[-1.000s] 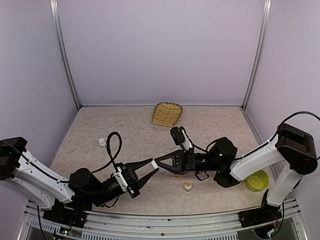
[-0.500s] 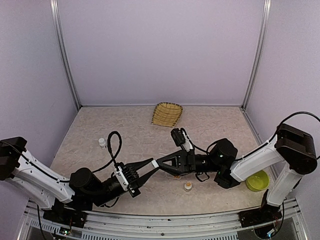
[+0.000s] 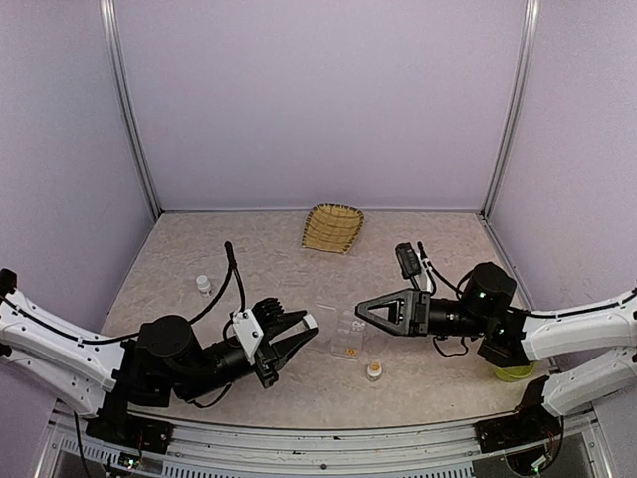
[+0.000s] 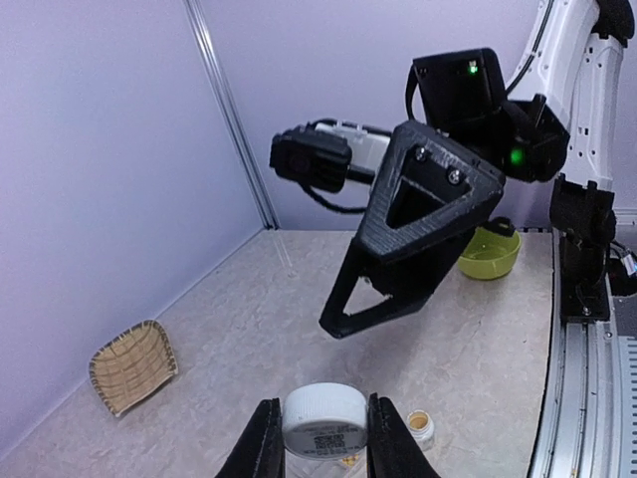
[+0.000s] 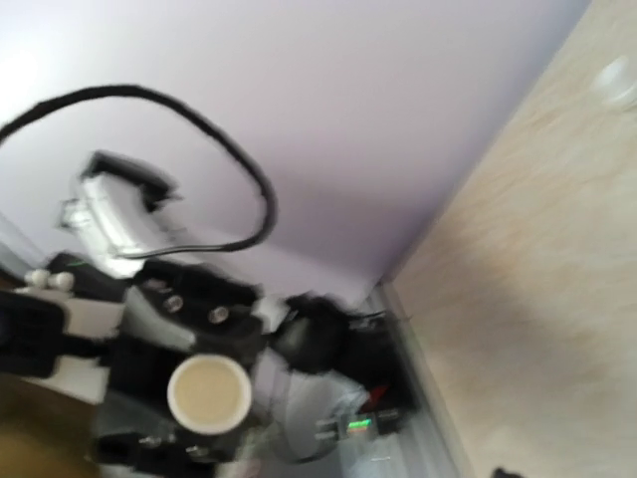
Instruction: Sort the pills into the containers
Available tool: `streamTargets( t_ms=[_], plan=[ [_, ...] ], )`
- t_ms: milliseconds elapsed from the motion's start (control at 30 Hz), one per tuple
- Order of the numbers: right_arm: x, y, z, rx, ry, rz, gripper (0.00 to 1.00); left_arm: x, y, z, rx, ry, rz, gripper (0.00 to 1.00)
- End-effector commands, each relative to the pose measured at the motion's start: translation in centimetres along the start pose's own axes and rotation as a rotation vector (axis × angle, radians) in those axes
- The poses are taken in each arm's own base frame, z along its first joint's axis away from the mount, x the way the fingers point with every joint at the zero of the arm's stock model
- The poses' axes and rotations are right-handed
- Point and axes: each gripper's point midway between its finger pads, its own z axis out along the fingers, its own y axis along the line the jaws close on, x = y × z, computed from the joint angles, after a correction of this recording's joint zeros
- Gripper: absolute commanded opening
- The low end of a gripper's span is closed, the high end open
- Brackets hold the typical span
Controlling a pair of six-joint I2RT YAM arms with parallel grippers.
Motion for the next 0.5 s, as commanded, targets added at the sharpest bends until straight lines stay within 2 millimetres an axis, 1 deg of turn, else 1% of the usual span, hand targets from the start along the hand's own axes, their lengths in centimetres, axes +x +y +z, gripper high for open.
streamTargets(
  t_ms=[0,67,133,233,300,367,467],
  plan=[
    [0.6,-5.2,-3.4,0.374,0.021,-0.137,0.76,2.2,-1.2,0.7,0.065,0.184,-0.053,0.22],
    [1.2,-6.0,-5.0,0.454,0.037,-0.167,0.76,3.0,-1.6,1.1,0.091,0.247,-0.066,0.22],
    [1.7,-6.5,-6.4,0.506,0.045,-0.196,0.75,3.2,-1.6,1.6,0.099,0.281,-0.090,0.22],
    [3.1,-8.6,-8.5,0.604,0.067,-0.202,0.74,3.2,-1.5,2.2,0.120,0.299,-0.137,0.22],
    [4.4,-9.9,-9.3,0.639,0.095,-0.197,0.73,3.2,-1.4,2.8,0.143,0.314,-0.172,0.22],
    [5.7,-11.2,-9.7,0.663,0.126,-0.192,0.73,3.5,-1.1,3.5,0.153,0.337,-0.197,0.22],
    [7.8,-13.4,-10.2,0.717,0.185,-0.185,0.73,4.4,-1.2,4.4,0.168,0.394,-0.212,0.22]
  ],
)
